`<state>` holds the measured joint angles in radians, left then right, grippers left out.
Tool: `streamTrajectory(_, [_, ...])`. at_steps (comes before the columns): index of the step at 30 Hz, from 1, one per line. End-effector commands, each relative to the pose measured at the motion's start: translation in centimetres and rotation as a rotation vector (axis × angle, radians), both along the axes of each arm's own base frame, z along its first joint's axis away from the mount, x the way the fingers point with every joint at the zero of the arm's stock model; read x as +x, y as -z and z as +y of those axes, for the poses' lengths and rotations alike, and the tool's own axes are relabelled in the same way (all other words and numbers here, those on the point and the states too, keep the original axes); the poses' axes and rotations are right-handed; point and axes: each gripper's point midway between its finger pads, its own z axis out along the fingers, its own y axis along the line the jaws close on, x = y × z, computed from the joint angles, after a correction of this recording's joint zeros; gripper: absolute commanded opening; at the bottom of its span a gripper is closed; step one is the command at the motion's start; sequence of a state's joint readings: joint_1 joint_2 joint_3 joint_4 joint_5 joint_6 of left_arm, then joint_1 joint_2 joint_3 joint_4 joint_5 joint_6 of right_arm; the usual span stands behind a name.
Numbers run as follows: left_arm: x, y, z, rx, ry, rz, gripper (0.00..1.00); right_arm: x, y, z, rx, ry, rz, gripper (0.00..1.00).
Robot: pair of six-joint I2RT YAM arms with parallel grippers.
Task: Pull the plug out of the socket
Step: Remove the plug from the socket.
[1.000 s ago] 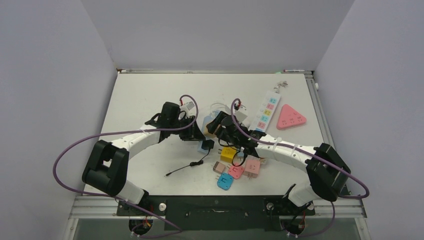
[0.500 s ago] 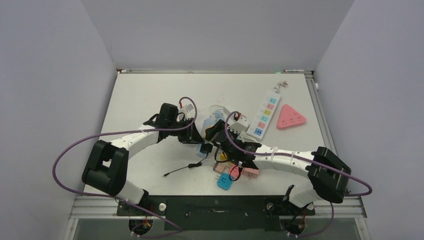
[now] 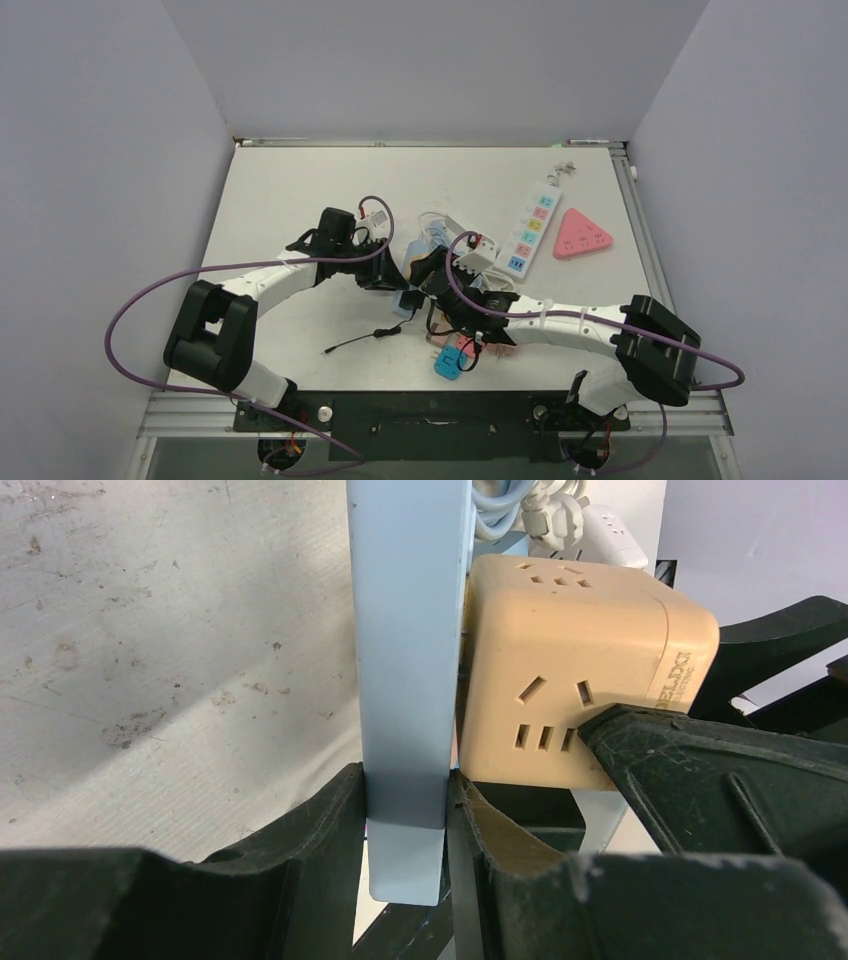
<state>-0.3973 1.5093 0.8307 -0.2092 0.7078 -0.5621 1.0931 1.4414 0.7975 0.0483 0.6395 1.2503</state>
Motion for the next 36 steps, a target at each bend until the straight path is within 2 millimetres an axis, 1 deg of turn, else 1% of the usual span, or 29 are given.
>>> streamTrajectory(1, [3.0, -1.3, 0.4, 0.005, -0.066, -0.115, 0.0, 0.8, -3.4, 0.5, 0.076, -0.01, -0.028, 0.05])
streamTrajectory(5, [2.8, -1.4, 0.2, 0.014, -0.044, -0.131, 0.0, 2.5, -3.2, -0.1, 0.078, -0.028, -0.001, 0.05])
streamTrajectory(13, [2.2, -1.0, -0.2, 0.053, -0.01, -0.135, 0.0, 5.6, -3.1, -1.4, 0.07, -0.033, 0.022, 0.05])
streamTrajectory(15, [2.2, -0.9, -0.1, 0.057, -0.009, -0.134, 0.0, 6.1, -3.2, -1.5, 0.073, -0.036, 0.025, 0.05])
streamTrajectory(18, [2.2, -0.9, -0.1, 0.062, -0.011, -0.133, 0.0, 6.2, -3.2, -1.4, 0.071, -0.038, 0.025, 0.05])
streamTrajectory(22, [2.2, -0.7, -0.1, 0.065, -0.016, -0.127, 0.0, 6.1, -2.9, -1.4, 0.072, -0.034, 0.029, 0.05])
streamTrajectory(27, [2.4, -0.8, 0.0, 0.062, -0.026, -0.122, 0.0, 5.2, -2.5, -1.4, 0.094, -0.02, 0.019, 0.05])
streamTrajectory(36, [3.0, -0.3, 0.8, 0.04, -0.076, -0.084, 0.0, 2.0, -2.7, -0.5, 0.093, 0.014, -0.022, 0.05])
